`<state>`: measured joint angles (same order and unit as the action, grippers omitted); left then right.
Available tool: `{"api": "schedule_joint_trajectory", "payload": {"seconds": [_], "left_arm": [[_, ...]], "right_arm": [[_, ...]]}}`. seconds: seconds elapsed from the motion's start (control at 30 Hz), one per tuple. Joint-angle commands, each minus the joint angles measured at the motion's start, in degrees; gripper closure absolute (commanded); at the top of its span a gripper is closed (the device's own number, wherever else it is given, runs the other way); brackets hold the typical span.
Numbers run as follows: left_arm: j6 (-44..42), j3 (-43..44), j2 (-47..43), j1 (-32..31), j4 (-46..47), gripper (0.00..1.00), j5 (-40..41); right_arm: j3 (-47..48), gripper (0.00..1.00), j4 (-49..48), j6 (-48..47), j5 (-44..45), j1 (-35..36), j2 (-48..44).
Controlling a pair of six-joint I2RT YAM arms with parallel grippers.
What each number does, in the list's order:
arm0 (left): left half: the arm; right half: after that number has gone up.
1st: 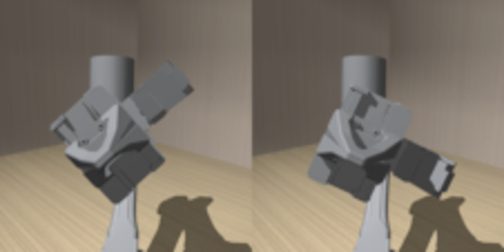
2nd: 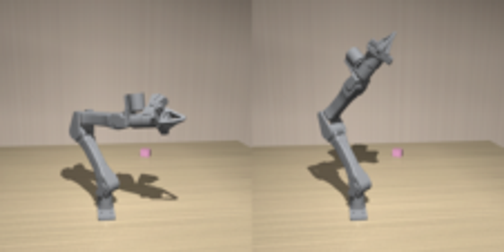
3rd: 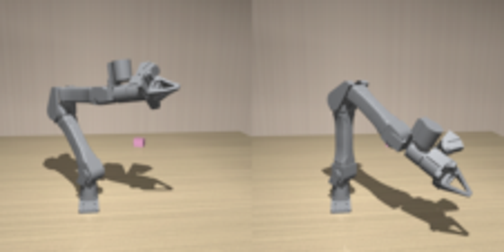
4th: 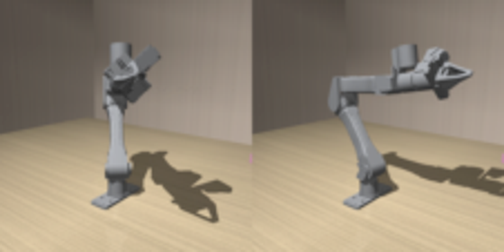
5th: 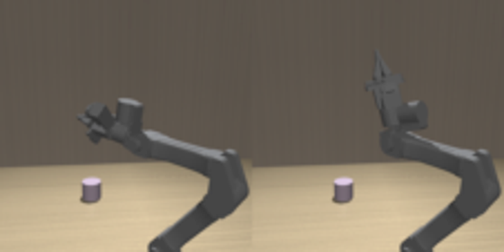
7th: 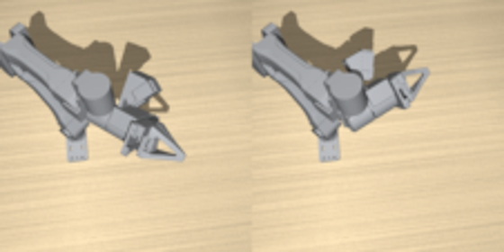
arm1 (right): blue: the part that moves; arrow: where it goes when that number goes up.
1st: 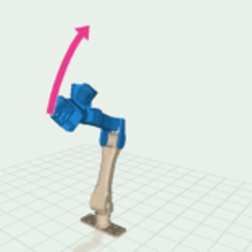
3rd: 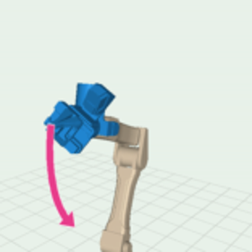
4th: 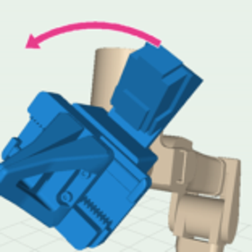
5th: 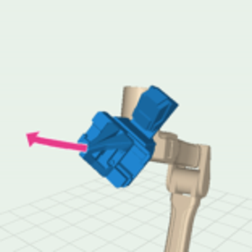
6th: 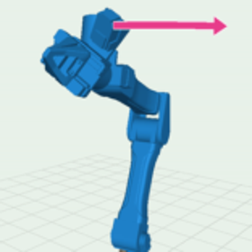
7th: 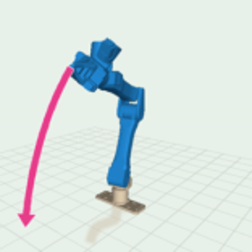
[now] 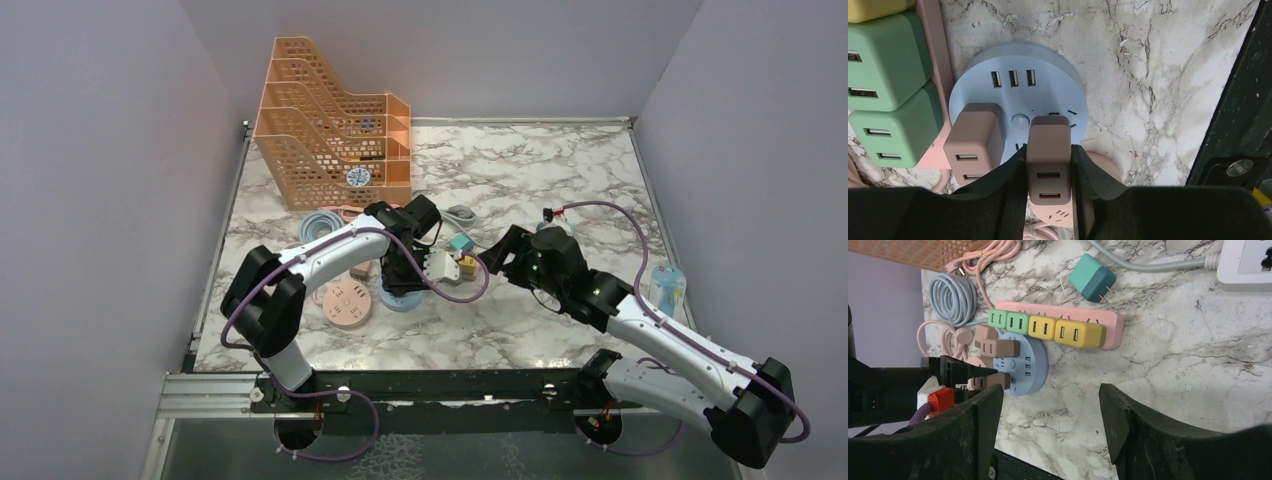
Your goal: Insert the plug
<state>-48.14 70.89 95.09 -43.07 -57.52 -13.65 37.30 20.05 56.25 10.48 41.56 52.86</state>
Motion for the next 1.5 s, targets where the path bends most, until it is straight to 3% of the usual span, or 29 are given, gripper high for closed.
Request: {"api": "schedule_joint_trajectory", "payload": {"seconds": [0.0, 0.53, 1.1, 1.47], "left_arm": [[-2.32, -0.48, 0.1, 0.35, -1.73, 1.0, -1.8], [-5.05, -3.64, -1.88, 0.27, 3.88, 1.0, -9.01], [-6.11, -5.83, -8.21, 0.44, 7.24, 1.0, -9.62], [-3.74, -8.8, -6.11, 1.19, 9.71, 1.0, -7.22]], "right_arm": [[1.9, 0.3, 0.89, -0.68, 2.02, 0.19, -0.04], [3.05, 0.3, 2.08, -1.52, 5.12, 0.18, -0.36], [2.97, 0.3, 1.68, -1.22, 4.44, 0.19, 0.26], [2.74, 0.3, 1.97, -1.22, 4.58, 0.19, -0.22]]}}
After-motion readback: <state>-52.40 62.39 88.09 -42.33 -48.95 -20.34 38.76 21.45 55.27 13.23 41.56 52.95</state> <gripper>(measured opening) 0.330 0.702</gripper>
